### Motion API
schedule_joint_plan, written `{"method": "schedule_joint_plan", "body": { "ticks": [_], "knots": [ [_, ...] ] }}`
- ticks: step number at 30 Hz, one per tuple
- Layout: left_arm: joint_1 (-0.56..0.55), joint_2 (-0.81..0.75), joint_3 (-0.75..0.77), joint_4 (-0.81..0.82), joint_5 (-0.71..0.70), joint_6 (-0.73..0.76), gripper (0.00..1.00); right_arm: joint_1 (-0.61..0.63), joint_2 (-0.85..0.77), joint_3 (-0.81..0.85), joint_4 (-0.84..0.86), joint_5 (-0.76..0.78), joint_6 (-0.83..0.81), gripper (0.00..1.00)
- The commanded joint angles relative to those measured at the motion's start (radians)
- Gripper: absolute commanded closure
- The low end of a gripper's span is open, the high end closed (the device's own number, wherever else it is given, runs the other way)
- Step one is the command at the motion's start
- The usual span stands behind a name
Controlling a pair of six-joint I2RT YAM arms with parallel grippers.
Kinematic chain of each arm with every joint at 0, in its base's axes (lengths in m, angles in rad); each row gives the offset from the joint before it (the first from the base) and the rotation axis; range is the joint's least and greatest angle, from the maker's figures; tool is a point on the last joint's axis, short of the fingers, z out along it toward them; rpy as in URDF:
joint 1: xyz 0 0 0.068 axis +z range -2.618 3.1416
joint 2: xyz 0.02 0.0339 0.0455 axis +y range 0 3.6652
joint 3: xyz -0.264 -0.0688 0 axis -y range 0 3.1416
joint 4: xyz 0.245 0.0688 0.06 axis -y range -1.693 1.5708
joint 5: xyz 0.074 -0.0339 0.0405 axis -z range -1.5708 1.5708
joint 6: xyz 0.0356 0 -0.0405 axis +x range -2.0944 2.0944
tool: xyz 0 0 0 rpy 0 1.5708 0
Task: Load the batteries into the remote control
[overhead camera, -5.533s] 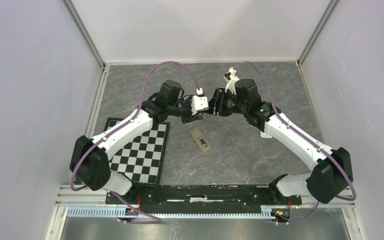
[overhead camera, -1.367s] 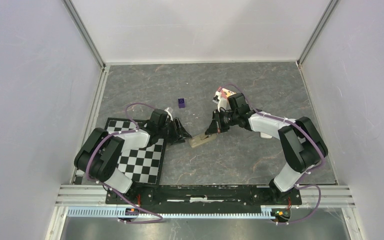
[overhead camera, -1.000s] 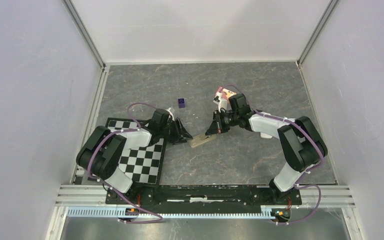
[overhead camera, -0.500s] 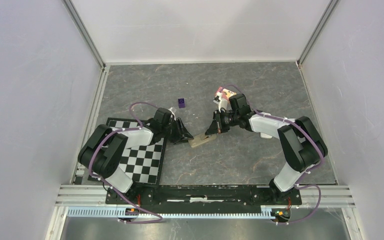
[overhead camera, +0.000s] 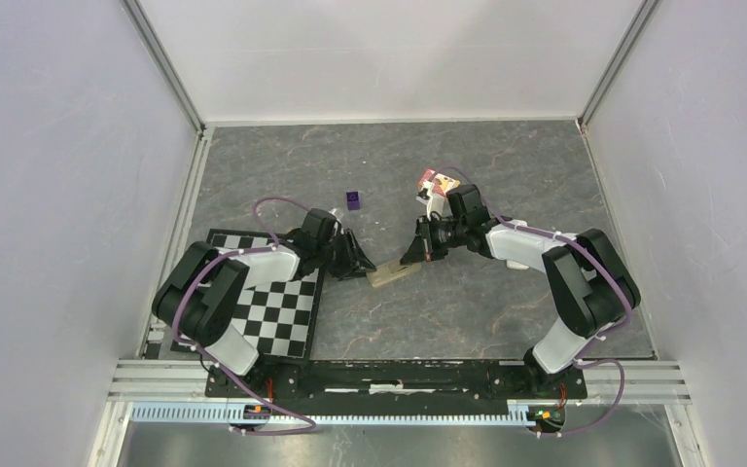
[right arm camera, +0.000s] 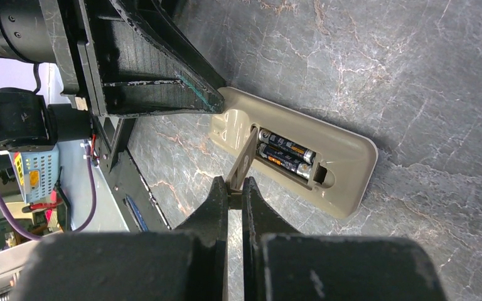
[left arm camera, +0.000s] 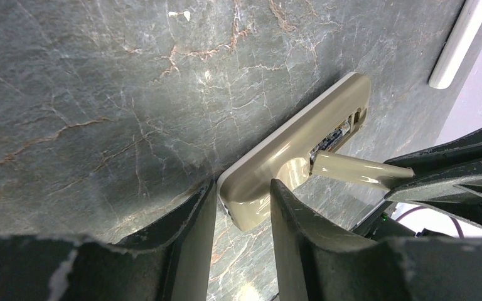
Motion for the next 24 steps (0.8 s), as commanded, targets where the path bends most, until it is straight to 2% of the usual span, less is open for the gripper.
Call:
{"method": "schedule_joint_plan", "body": {
  "ticks": [1,12,24],
  "knots": [
    [-0.006,0.014,0.016,-0.042,-0.046,0.028,0.55,0.004,-0.038,-0.003,0.014,-0.008,-0.001,1.00],
    [-0.008,0.006,0.016,-0.046,-0.052,0.036,0.50,0.004,-0.035,0.008,0.054,0.000,0.001,1.00],
    [-0.008,0.011,0.019,-0.045,-0.048,0.039,0.50,0.004,0.012,-0.013,0.057,-0.020,-0.014,1.00]
  ]
}}
